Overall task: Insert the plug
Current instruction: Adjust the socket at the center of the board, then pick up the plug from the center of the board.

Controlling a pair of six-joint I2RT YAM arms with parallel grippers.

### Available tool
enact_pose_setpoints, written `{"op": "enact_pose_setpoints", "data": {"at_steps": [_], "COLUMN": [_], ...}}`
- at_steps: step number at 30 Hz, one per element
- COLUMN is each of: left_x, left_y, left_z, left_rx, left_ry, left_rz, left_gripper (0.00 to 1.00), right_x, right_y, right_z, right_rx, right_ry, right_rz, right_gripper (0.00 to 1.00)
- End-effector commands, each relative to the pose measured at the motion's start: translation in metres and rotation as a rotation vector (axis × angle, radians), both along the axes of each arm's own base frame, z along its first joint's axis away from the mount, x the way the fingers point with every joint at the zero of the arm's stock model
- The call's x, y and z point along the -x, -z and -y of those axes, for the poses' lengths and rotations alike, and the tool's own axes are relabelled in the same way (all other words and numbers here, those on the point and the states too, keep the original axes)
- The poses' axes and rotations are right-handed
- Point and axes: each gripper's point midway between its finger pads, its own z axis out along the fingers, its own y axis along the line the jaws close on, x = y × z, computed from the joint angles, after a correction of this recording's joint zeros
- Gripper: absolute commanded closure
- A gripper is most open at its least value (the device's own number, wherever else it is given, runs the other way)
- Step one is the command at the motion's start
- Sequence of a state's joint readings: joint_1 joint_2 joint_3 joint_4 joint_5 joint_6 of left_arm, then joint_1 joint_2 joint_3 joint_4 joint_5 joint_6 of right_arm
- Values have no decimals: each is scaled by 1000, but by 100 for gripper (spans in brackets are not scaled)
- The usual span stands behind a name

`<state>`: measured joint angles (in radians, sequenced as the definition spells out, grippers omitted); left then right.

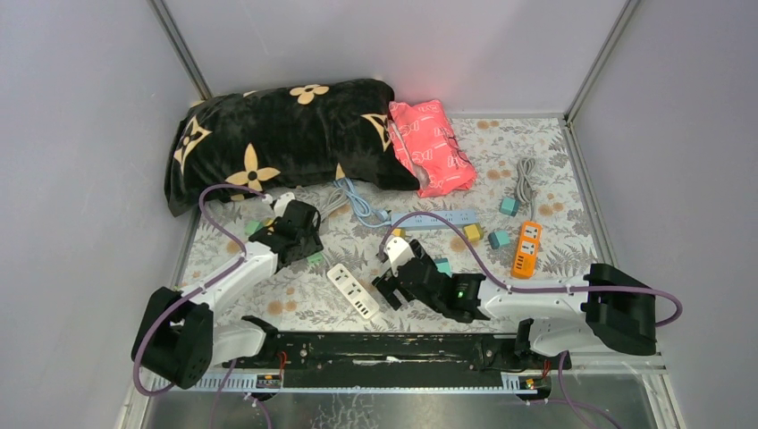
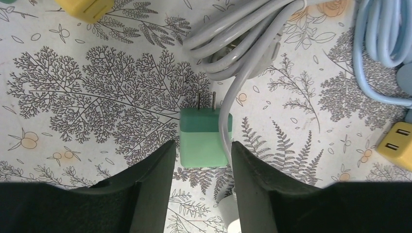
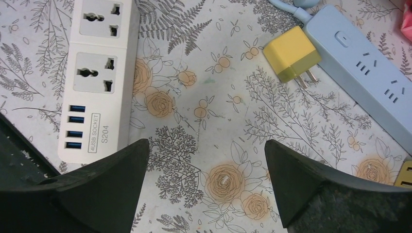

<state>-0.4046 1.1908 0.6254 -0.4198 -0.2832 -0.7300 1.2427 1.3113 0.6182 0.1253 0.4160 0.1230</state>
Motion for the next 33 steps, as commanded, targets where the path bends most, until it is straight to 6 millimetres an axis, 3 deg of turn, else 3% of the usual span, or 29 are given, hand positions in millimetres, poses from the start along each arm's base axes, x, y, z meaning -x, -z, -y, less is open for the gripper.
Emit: {"op": "enact_pose_setpoints", "data": {"at_steps": [1,9,18,25,33], "left_x": [0,10,4,-2,-7], "left_y": [9,4,18,19,21], "left_z": [-2,-7,-3,10,8], "left_rx": [-14,8,-12,39,15], "left_ry": [0,-27,-5,30,38], "left_rz": [-15,7,-29,-21,-24], "left_gripper": [47,49,50,41,37], "right_x": [-13,-13,-13,-13,-11], "right_y": [-23,-24,-24,-22,-20], "right_z": [-1,3,4,3,0], "right_rx": [-84,-105,-101,-98,-91], "right_ry": [74,88,90,85,75], "right_rz": [67,73,74,68,58], "right_gripper": [3,1,1,1,1]}}
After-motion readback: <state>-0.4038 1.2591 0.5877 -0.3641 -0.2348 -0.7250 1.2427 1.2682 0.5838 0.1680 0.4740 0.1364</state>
